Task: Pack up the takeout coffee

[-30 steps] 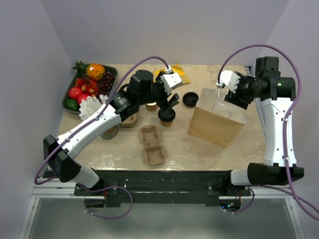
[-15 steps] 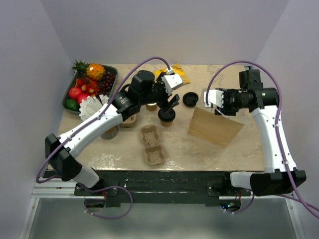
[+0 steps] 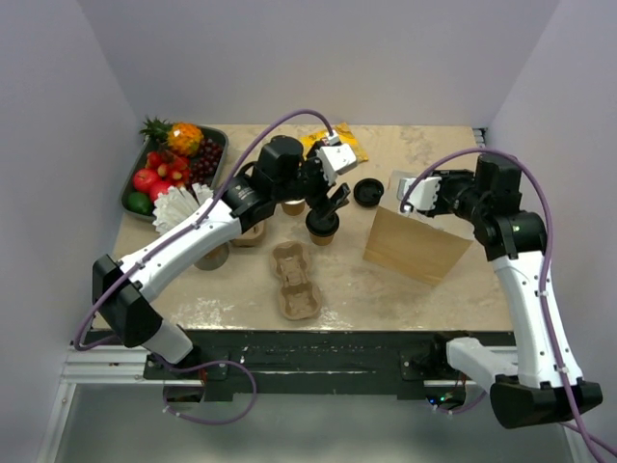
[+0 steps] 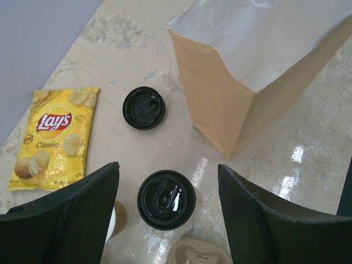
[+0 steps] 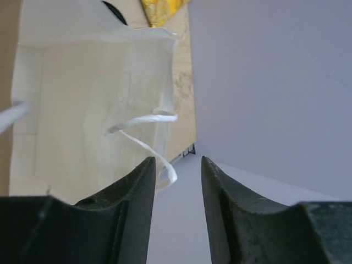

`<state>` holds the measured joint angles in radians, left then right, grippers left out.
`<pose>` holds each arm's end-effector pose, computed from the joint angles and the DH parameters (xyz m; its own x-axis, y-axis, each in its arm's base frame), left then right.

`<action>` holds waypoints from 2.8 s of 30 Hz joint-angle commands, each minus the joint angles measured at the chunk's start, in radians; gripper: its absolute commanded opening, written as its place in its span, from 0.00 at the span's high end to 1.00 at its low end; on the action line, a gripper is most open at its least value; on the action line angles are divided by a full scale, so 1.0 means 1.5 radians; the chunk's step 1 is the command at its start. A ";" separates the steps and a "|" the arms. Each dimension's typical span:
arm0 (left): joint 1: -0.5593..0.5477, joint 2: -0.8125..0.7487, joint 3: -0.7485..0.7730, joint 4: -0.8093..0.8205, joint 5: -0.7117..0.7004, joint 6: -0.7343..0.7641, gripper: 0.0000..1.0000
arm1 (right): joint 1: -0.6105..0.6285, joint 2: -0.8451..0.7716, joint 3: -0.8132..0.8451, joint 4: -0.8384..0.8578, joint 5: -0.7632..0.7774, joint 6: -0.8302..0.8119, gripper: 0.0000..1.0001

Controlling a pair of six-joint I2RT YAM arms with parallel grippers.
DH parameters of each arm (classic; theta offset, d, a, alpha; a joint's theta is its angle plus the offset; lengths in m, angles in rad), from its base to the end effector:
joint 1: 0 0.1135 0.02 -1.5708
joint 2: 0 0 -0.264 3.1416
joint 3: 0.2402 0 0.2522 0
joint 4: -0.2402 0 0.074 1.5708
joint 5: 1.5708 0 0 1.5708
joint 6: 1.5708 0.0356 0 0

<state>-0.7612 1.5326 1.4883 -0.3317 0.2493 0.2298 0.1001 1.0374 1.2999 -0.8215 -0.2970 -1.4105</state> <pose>0.2533 -0.2535 0.3866 -0.0687 0.3704 -0.9263 0.8732 0.4713 0.1237 0.1963 0.0302 0.4050 0.2538 -0.9232 -0.2885 -0.5756 0.0956 -0.8121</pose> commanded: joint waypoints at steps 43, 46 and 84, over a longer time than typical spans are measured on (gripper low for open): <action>-0.037 0.216 0.206 0.135 0.123 -0.303 0.15 | -0.017 0.086 0.083 -0.088 -0.033 0.080 0.32; -0.038 0.221 0.205 0.133 0.123 -0.302 0.15 | -0.017 0.051 0.036 -0.032 -0.035 0.084 0.30; -0.041 0.240 0.205 0.127 0.114 -0.306 0.15 | -0.019 0.067 0.129 -0.087 -0.056 0.244 0.23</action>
<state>-0.8169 1.8889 1.7634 -0.1734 0.4160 -0.2104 0.0772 1.1336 1.4395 -0.8726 -0.3626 -1.0252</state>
